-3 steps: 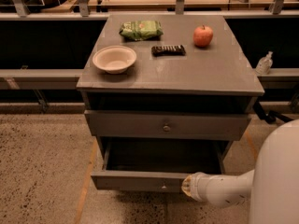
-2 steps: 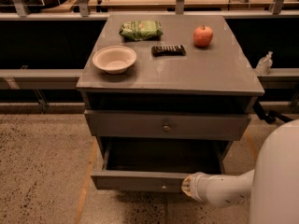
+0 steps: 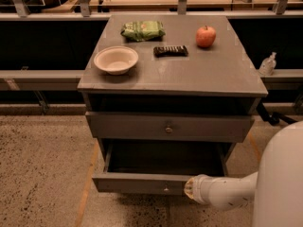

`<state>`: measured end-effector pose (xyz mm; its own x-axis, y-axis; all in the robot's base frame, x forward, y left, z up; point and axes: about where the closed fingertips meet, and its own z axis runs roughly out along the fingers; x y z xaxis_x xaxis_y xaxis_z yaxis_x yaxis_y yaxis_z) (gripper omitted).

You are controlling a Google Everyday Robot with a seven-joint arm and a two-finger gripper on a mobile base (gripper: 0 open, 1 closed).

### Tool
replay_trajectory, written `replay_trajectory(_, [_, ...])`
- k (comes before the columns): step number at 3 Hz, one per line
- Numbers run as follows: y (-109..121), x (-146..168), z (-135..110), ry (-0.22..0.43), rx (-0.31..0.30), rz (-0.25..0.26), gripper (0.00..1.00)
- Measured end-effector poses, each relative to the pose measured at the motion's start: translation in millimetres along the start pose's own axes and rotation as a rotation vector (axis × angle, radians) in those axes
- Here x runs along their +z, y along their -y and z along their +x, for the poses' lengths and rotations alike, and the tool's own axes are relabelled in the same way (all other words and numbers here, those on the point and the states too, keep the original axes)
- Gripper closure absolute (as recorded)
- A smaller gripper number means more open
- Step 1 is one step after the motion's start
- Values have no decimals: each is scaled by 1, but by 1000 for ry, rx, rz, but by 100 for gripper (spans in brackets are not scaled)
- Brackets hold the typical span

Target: Close middle drawer

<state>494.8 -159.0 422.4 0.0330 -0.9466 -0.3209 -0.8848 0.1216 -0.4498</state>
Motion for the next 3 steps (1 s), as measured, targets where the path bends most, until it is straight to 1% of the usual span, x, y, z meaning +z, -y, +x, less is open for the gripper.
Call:
replay_trajectory(2, [0, 0, 0, 0, 0, 0, 100])
replay_trajectory(3, [-1, -2, -3, -19, -26, -3, 100])
